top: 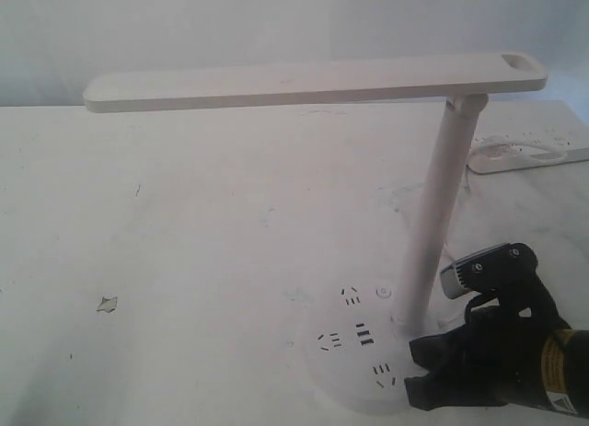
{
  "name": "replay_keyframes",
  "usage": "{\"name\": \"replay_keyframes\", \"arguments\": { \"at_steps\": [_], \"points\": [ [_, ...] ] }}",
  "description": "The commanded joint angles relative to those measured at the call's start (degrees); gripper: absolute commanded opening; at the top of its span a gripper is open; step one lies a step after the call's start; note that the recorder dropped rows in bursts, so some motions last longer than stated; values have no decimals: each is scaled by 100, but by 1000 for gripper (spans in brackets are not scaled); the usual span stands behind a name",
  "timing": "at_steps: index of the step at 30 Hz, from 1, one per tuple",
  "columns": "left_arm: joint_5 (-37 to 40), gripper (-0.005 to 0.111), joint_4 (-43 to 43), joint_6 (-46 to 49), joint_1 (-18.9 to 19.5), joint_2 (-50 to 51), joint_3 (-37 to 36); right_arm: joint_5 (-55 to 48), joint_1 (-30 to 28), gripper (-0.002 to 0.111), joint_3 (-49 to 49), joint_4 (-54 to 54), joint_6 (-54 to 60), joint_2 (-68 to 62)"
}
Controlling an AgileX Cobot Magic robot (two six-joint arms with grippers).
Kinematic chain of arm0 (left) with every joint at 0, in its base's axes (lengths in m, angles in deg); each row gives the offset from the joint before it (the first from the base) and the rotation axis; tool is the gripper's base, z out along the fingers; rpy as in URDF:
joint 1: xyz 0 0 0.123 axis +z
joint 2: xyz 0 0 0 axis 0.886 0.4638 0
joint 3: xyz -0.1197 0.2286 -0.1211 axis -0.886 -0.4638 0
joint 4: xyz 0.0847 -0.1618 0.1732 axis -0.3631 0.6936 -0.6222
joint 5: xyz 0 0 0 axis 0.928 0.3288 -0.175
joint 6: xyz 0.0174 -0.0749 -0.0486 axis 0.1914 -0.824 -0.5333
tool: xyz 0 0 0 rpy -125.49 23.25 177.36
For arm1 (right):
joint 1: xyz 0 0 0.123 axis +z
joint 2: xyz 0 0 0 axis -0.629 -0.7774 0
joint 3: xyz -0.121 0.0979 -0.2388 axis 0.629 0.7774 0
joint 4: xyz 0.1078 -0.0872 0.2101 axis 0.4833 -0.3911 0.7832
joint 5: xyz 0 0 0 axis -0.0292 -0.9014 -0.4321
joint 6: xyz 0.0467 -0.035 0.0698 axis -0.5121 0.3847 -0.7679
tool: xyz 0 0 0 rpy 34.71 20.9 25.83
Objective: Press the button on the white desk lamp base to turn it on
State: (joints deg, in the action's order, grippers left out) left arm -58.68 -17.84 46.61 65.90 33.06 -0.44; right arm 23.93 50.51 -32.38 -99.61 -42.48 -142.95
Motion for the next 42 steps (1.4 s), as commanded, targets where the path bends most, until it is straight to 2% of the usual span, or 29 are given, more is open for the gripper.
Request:
{"name": "replay_keyframes", "arguments": {
  "at_steps": [1,9,15,20,24,31,33,37,41,42],
  "points": [
    [0,0,12,-2,-20,-12,-11,69,2,0,13,-7,49,38],
    [0,0,12,-2,-20,-12,-11,51,2,0,25,-89,49,-254],
    [0,0,12,-2,-20,-12,-11,-817,2,0,5,-89,-290,-264],
    [0,0,12,-2,-20,-12,-11,-793,2,0,5,-97,-290,-264],
    [0,0,12,-2,-20,-12,-11,-350,2,0,-58,-97,-229,-213],
    [0,0,12,-2,-20,-12,-11,1142,2,0,-18,-13,488,313],
    [0,0,12,-2,-20,-12,-11,1430,2,0,129,465,1074,585],
    [0,0,12,-2,-20,-12,-11,2099,2,0,750,2476,2614,1302],
    [0,0,12,-2,-20,-12,-11,3478,2,0,1424,4280,4106,2403],
    [0,0,12,-2,-20,-12,-11,2901,2,0,1424,4310,4150,2754]
  ]
}}
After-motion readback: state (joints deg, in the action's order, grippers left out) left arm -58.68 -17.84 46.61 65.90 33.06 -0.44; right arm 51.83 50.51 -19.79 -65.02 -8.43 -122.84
